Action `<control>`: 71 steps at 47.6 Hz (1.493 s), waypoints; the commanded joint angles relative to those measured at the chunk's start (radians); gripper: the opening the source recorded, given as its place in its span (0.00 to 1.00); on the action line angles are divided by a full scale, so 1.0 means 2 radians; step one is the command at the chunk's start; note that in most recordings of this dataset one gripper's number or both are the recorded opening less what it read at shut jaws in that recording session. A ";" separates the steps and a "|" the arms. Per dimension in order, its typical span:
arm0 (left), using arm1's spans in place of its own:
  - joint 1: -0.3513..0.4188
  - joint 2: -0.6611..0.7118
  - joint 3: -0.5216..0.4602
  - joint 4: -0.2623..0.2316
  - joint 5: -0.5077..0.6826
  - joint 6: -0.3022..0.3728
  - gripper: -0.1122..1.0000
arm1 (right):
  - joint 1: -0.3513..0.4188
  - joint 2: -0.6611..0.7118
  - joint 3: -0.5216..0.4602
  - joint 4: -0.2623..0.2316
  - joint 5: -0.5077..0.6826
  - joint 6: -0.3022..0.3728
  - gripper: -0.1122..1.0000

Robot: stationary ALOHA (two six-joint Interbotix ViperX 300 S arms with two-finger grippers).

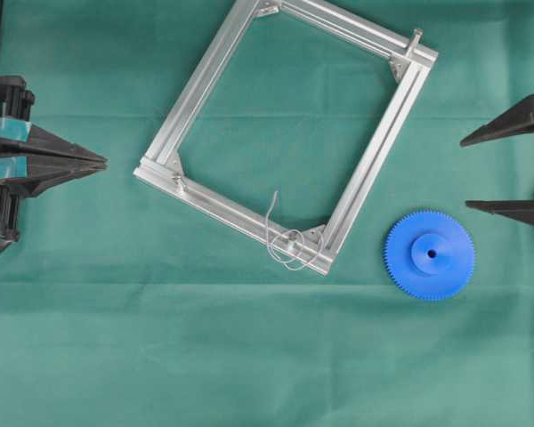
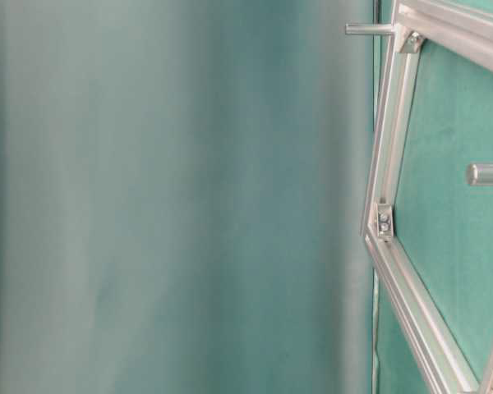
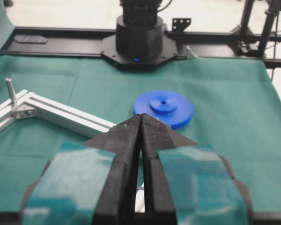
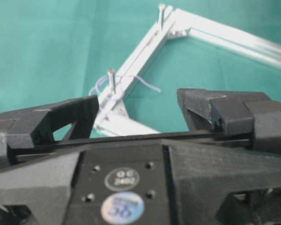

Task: Find the location of the shaft and insert the gear.
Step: 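Move the right gripper over the blue gear and open it, then lower the right gripper and close it on the blue gear's hub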

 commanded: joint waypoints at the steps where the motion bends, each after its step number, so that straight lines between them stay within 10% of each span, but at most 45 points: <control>1: 0.000 0.005 -0.013 0.000 -0.002 0.001 0.11 | 0.003 0.004 -0.022 0.002 0.031 0.002 0.94; 21: 0.002 0.005 -0.014 0.000 -0.003 0.001 0.11 | 0.028 0.073 -0.045 0.077 0.142 0.002 0.94; 71: 0.003 0.005 -0.014 -0.001 -0.001 0.001 0.11 | 0.056 0.269 -0.038 0.067 0.131 0.002 0.94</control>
